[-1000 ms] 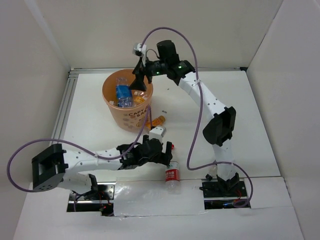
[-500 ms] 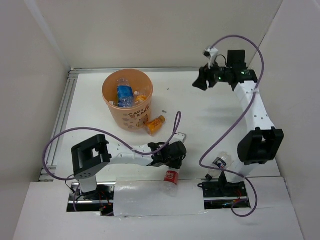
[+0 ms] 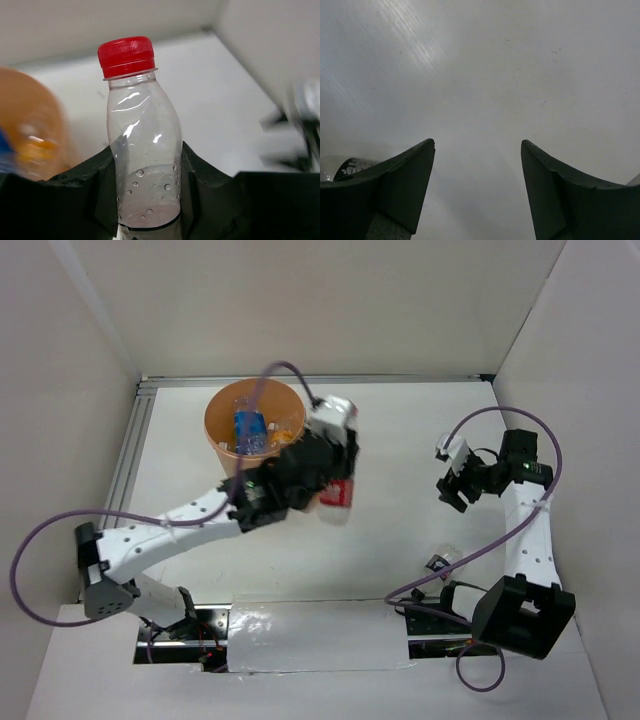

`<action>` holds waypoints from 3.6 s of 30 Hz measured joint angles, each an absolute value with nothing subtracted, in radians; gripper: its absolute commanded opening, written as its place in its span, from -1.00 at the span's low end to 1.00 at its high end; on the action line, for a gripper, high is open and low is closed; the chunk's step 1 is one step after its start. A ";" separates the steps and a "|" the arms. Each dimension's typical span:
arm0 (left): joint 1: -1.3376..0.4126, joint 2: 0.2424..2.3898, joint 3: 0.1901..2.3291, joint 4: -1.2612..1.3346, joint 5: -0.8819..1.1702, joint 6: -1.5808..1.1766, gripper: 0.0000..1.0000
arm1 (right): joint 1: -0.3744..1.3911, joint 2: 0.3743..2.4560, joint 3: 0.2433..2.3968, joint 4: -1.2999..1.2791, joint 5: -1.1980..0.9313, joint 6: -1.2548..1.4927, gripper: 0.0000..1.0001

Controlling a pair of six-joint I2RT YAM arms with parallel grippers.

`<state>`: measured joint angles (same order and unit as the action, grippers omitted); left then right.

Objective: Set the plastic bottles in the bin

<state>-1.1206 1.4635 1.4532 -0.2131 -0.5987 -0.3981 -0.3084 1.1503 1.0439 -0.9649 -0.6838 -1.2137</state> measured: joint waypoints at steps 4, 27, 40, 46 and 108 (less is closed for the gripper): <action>-0.902 1.350 1.468 -0.059 -0.698 -0.282 -0.65 | -0.347 1.109 0.997 -1.020 -0.670 -1.339 0.59; -0.467 1.482 1.455 -0.052 -0.687 -0.207 0.99 | -0.378 1.138 0.923 -1.267 -0.475 -1.964 0.67; -1.036 1.163 0.930 0.032 -0.262 -0.218 0.99 | -0.368 1.349 0.946 -1.251 -0.492 -1.976 0.52; -1.132 1.416 0.901 0.178 -0.127 -0.305 0.91 | -0.366 1.404 1.014 -1.238 -0.496 -1.937 0.20; -1.320 1.919 1.211 0.059 -0.356 -0.456 -1.00 | -0.418 1.634 1.216 -1.188 -0.949 -1.439 1.00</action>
<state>-1.3201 1.9190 1.2114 0.0589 -0.3557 -0.4564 -0.4179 1.6341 1.2163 -1.1881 -0.9489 -1.4391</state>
